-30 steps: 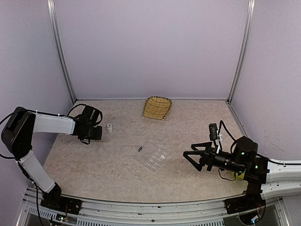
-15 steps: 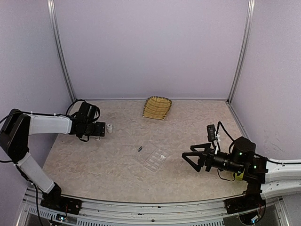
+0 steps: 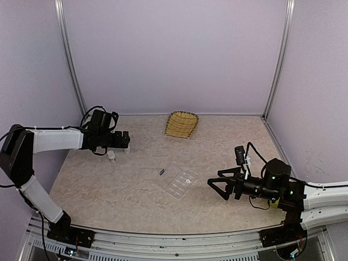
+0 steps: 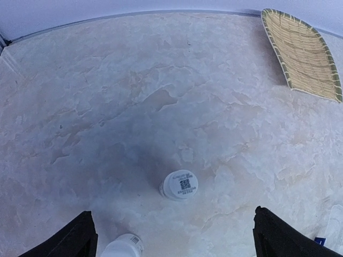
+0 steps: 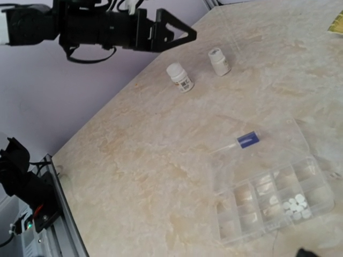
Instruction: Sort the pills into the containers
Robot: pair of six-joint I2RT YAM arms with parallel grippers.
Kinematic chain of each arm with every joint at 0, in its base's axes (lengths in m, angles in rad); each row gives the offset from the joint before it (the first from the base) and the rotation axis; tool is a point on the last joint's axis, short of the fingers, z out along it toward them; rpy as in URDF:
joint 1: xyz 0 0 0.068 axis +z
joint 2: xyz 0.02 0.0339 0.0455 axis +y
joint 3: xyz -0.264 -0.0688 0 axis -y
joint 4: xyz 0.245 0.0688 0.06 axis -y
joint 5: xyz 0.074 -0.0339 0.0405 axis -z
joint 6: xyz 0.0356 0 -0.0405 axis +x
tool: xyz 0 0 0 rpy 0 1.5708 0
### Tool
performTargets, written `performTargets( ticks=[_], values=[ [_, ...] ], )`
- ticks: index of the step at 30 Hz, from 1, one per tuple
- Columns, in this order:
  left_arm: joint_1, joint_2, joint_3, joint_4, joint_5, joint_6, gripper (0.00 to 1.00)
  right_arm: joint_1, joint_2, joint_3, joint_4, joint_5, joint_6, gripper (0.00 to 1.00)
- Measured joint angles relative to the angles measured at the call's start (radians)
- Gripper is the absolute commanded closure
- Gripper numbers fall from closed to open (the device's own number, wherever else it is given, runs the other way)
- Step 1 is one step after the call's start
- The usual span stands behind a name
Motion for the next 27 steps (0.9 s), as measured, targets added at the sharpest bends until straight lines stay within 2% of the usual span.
performTargets(
  ticks=[7,14,22,27],
  values=[
    [0.0,0.119,0.1,-0.009,0.048,0.019,0.1,0.0,0.017,0.0,0.004,-0.001,0.0,0.0],
    [0.0,0.224,0.138,-0.017,0.077,0.035,0.29,0.0,0.022,0.0,0.004,-0.001,0.0,0.0],
    [0.0,0.257,0.151,-0.019,0.078,0.039,0.44,0.0,0.022,0.0,0.004,-0.001,-0.001,0.0],
    [-0.001,0.258,0.157,-0.019,0.078,0.039,0.47,0.0,0.022,0.0,0.004,-0.001,-0.001,0.0]
  ],
)
